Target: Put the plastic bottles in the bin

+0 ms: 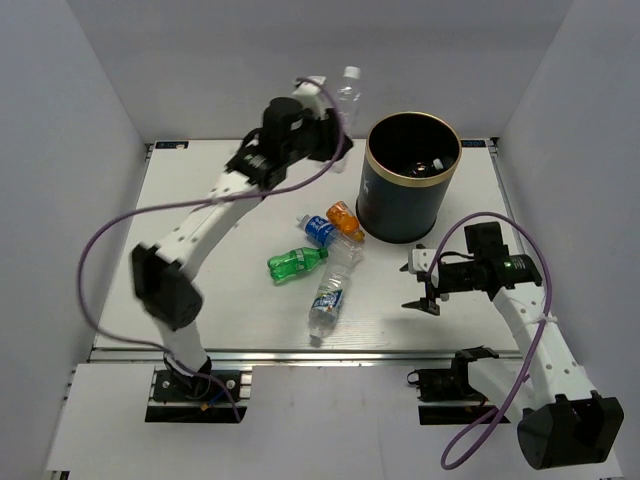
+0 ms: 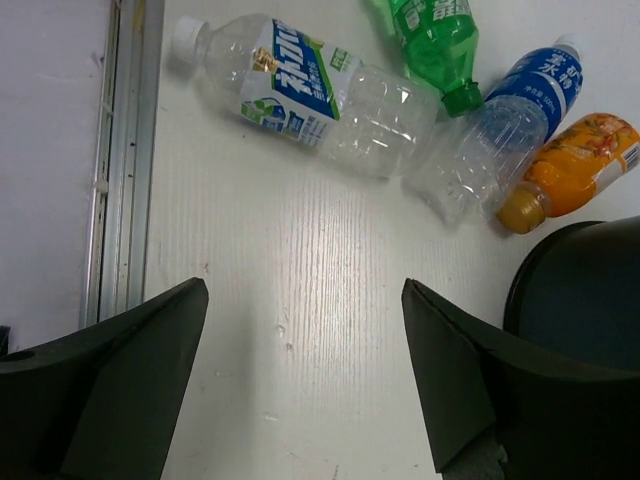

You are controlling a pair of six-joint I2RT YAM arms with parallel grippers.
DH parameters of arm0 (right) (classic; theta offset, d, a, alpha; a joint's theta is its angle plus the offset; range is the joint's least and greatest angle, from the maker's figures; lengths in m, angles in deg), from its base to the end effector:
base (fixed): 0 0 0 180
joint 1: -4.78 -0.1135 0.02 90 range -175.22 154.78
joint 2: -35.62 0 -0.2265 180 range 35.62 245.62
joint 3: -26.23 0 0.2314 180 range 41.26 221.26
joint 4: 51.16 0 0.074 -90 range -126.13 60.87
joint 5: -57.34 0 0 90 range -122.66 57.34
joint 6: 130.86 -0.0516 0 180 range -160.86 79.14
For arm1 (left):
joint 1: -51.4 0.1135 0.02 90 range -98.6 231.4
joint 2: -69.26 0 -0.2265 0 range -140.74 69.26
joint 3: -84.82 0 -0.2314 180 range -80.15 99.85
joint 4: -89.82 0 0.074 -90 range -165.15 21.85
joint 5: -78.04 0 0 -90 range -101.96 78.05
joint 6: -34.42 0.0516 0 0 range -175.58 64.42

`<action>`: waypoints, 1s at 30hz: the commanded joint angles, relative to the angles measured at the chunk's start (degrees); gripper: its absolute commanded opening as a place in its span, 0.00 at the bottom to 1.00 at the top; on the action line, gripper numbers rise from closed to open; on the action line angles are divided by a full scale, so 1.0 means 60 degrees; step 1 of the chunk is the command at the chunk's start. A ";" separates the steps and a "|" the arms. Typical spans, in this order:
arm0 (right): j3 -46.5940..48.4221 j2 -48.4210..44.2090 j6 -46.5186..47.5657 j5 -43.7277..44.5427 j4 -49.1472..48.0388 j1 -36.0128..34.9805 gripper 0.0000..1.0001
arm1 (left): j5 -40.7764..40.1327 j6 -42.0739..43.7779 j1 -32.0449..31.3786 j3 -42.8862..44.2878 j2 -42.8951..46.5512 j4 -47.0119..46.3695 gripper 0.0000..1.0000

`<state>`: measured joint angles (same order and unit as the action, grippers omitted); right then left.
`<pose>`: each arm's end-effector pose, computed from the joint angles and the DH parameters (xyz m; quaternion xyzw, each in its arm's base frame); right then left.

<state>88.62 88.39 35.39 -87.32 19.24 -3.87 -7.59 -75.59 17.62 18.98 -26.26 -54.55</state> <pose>0.1536 0.0659 0.2419 -0.6657 0.5561 0.2445 0.4334 0.3145 -0.2151 0.3763 0.1188 0.7947 -0.2962 0.5163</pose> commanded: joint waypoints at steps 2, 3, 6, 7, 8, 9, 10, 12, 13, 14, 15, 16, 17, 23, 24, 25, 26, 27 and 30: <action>-0.0289 -0.0284 0.0286 0.0275 -0.0074 -0.0010 0.82 | 0.2333 0.0114 -0.0039 0.2735 -0.2692 -0.1262 0.00; -0.0406 -0.0314 0.0227 0.0319 -0.0277 -0.0038 0.82 | 0.2596 -0.0265 -0.0126 0.3640 -0.3132 -0.1410 0.00; -0.0699 -0.0417 0.0154 0.0451 -0.0235 -0.0009 0.78 | 0.2890 -0.0925 -0.0127 0.4466 -0.4292 -0.2625 0.00; -0.0830 -0.0460 0.0066 0.0510 -0.0264 -0.0024 0.78 | 0.3051 -0.1450 -0.0127 0.4658 -0.4526 -0.2874 0.00; -0.0904 -0.0519 -0.0007 0.0525 -0.0395 -0.0024 0.78 | 0.3140 -0.1644 -0.0127 0.5066 -0.4949 -0.3283 0.00; -0.0963 -0.0548 -0.0066 0.0554 -0.0454 -0.0024 0.78 | 0.3227 -0.1848 -0.0127 0.5244 -0.5113 -0.3475 0.00; -0.1166 -0.0563 -0.0095 0.0598 -0.0469 -0.0024 0.76 | 0.3344 -0.2315 -0.0214 0.5376 -0.5259 -0.3680 0.00; -0.1285 -0.0607 -0.0154 0.0613 -0.0601 -0.0024 0.76 | 0.3666 -0.2567 -0.0215 0.5625 -0.5378 -0.3917 0.00; -0.1358 -0.0622 -0.0183 0.0613 -0.0601 -0.0024 0.76 | 0.3668 -0.2568 -0.0215 0.5728 -0.5378 -0.3917 0.00; -0.1373 -0.0636 -0.0169 0.0613 -0.0659 -0.0039 0.76 | 0.3668 -0.2336 -0.0215 0.5482 -0.5218 -0.3786 0.00; -0.1446 -0.0694 -0.0169 0.0656 -0.0660 -0.0010 0.76 | 0.3537 -0.2334 -0.0215 0.5074 -0.4927 -0.3698 0.00; -0.1490 -0.0695 -0.0212 0.0642 -0.0718 -0.0009 0.76 | 0.3246 -0.2247 -0.0215 0.4475 -0.4097 -0.4074 0.00; -0.1534 -0.0710 -0.0271 0.0657 -0.0805 -0.0009 0.76 | 0.3127 -0.2333 -0.0215 0.3179 -0.3668 -0.4600 0.00; -0.1711 -0.0563 -0.0579 0.0467 -0.1187 -0.0010 0.76 | 0.4340 -0.4099 -0.0215 0.4244 -0.4464 -0.6287 0.00; -0.1725 -0.0491 -0.0608 0.0466 -0.1289 -0.0024 0.76 | 0.4516 -0.4469 -0.0215 0.4525 -0.4774 -0.6957 0.00; -0.1711 -0.0504 -0.0637 0.0481 -0.1304 -0.0010 0.76 | 0.4619 -0.4763 -0.0302 0.4832 -0.5096 -0.7152 0.00; -0.1711 -0.0490 -0.0652 0.0597 -0.1406 -0.0024 0.76 | 0.4620 -0.4983 -0.0303 0.5517 -0.5419 -0.7285 0.01; -0.1711 -0.0475 -0.0652 0.0642 -0.1450 0.0019 0.76 | 0.4620 -0.5261 -0.0303 0.5857 -0.6016 -0.7402 0.01; -0.1769 -0.0519 -0.0725 0.0759 -0.1465 0.0005 0.76 | 0.4241 -0.5525 -0.0391 0.6373 -0.6534 -0.7738 0.04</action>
<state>78.58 85.38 31.82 -82.86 11.88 -3.87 17.48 -103.43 16.04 55.20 -62.55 -96.54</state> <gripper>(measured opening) 0.765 0.563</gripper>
